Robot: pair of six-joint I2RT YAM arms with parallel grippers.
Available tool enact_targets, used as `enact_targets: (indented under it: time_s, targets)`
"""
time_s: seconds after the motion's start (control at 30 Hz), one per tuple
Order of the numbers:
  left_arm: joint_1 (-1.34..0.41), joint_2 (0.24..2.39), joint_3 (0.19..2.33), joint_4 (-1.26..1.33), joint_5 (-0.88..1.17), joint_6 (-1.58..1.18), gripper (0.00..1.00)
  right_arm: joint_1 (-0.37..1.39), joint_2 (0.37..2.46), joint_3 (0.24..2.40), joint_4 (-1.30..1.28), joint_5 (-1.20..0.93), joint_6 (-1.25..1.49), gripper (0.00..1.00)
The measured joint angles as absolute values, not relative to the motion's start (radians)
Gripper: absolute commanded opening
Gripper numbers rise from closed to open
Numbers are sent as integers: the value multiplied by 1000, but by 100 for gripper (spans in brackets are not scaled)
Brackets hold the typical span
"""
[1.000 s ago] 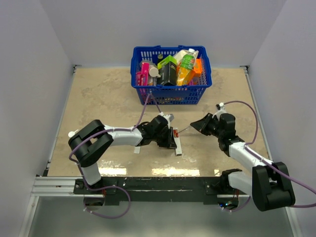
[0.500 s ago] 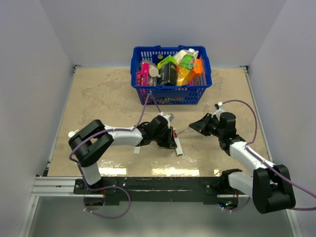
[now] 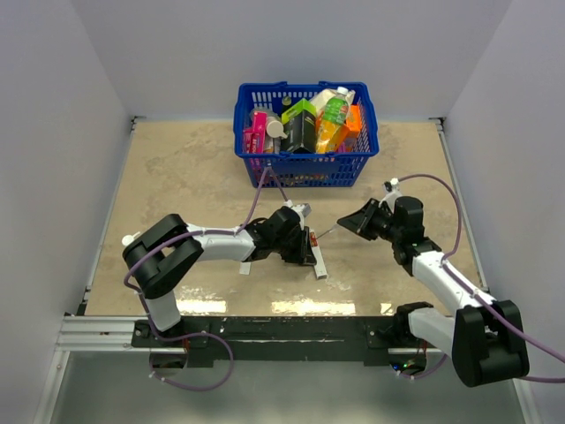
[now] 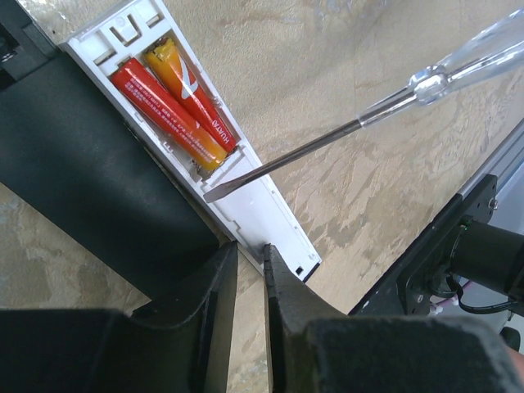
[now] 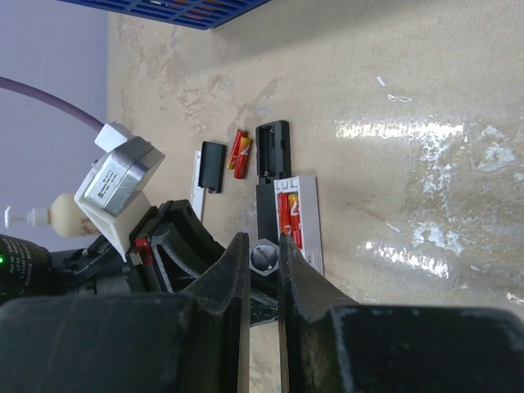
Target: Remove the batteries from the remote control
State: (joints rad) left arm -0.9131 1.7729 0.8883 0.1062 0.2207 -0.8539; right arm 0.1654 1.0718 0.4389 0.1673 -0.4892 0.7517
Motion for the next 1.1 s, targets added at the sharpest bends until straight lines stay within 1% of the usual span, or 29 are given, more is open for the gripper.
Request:
enact_targets:
  time_s: [0.17,0.3,0.53,0.7,0.83,1.1]
  targets:
    - [-913,1771,888,104,218,-854,25,165,1066,469,115,-489,719,0]
    - [-913,1746,888,69,191,-854,27,165,1065,498,83,-485,693,0]
    - [-913,1604,888,-16,104,-855,32,165,1070,518,59,-463,649,0]
    - [-913,1521,896,-65,46,-855,34,166,1114,524,62,-463,636,0]
    - [-907,1504,900,-115,-2,-855,34,170,1159,530,78,-468,639,0]
    - [-842,1461,875,-136,-15,-854,34,186,1165,532,76,-464,636,0]
